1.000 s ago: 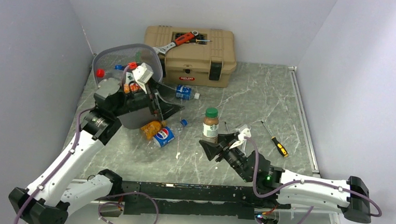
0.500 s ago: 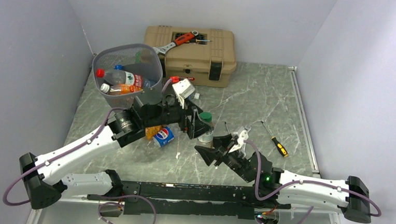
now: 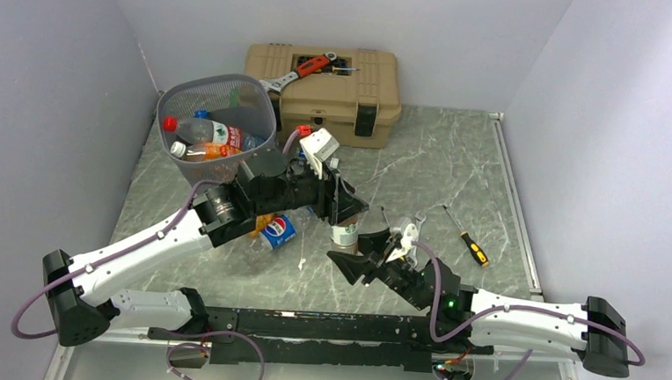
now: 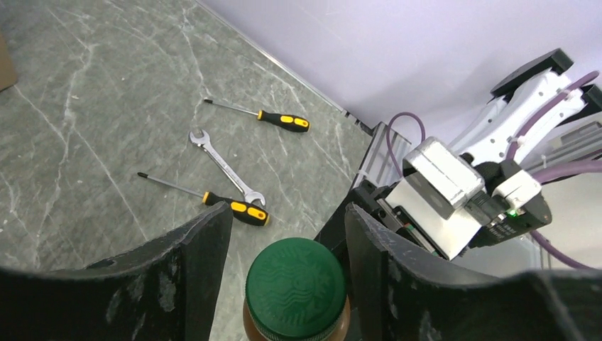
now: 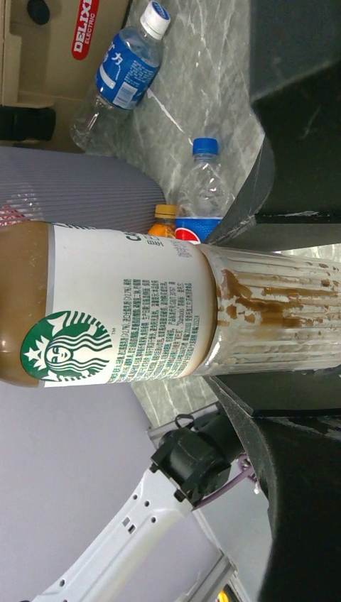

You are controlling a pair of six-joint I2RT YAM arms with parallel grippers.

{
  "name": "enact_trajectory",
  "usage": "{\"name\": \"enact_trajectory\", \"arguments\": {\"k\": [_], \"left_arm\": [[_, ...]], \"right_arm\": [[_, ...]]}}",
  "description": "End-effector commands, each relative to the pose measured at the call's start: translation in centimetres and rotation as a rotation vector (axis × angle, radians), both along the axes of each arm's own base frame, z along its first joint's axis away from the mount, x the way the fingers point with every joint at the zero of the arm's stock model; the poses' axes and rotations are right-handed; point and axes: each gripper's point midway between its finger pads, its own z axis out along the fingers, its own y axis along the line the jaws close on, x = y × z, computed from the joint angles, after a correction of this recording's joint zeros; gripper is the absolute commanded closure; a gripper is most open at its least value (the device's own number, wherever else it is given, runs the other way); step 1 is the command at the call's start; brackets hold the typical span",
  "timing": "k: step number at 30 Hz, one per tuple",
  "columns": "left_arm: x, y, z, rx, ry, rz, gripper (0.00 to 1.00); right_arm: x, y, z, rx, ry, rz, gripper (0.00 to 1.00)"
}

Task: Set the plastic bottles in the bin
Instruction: Place the plastic bottle in the trash bin.

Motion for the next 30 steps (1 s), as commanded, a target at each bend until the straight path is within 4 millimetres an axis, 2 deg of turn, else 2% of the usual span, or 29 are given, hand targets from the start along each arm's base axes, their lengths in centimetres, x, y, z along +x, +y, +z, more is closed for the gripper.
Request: {"name": "enact_trajectory", "arguments": {"k": [1, 4, 8, 13, 15, 16, 17, 18, 19, 20, 21, 23, 25, 26, 30], "left_arm": [[-0.5, -0.4, 3.0, -0.105, -0.010, -0.022, 0.32], [-0.9, -0.7, 2.8, -0.098, 0.008, -0.052, 0.29], [-0.9, -0.9, 1.6, -0.066, 0.027, -0.058, 0.32], [-1.2, -1.2, 0.9, -0.057, 0.027, -0.085, 0.60], [-1.3, -1.3, 0.9, -0.051, 0.026, -0.098, 0.65], [-1.4, -1.3, 0.9, -0.047, 0.024, -0.103, 0.71], [-1.4, -1.3, 1.0, -0.046, 0.019, -0.108, 0.81], [-1.4, -1.4, 0.9, -0.042, 0.018, -0.109, 0.97], [-1.4, -1.3, 0.8, -0.040, 0.018, -0.105, 1.00], [-1.4, -1.3, 0.9, -0.041, 0.014, -0.106, 1.00], [-1.5, -1.3, 0.9, -0.042, 0.007, -0.112, 1.00], [-1.4, -1.0, 1.2, -0.043, -0.006, -0.103, 1.00], [-1.1, -0.4, 1.8, -0.038, -0.036, -0.075, 1.00], [-0.9, -0.1, 2.1, -0.029, -0.052, -0.056, 1.00], [0.1, 1.9, 3.9, 0.021, -0.129, 0.034, 1.00]], "right_arm": [[-0.2, -0.5, 2.1, 0.082, -0.038, 0.000, 1.00], [-0.1, -0.7, 2.1, 0.087, -0.038, -0.007, 1.00], [0.0, -0.7, 2.3, 0.094, -0.039, -0.014, 1.00], [0.2, -0.9, 2.3, 0.100, -0.038, -0.027, 1.00], [0.3, -0.9, 2.2, 0.098, -0.037, -0.031, 1.00], [0.3, -0.9, 2.2, 0.100, -0.035, -0.032, 1.00], [0.3, -0.9, 2.2, 0.100, -0.033, -0.034, 1.00], [0.4, -0.9, 2.2, 0.098, -0.031, -0.035, 1.00], [0.4, -0.9, 2.1, 0.094, -0.027, -0.036, 1.00], [0.3, -0.7, 2.1, 0.081, -0.023, -0.028, 0.96], [0.2, -0.4, 1.9, 0.060, -0.016, -0.017, 0.83], [0.2, 0.0, 1.8, 0.022, 0.016, -0.015, 0.46], [0.6, 0.1, 1.6, -0.013, 0.058, -0.035, 0.04], [0.6, 0.1, 1.5, -0.032, 0.067, -0.036, 0.01], [0.0, 0.4, 2.3, -0.082, 0.074, -0.003, 0.00]]}}
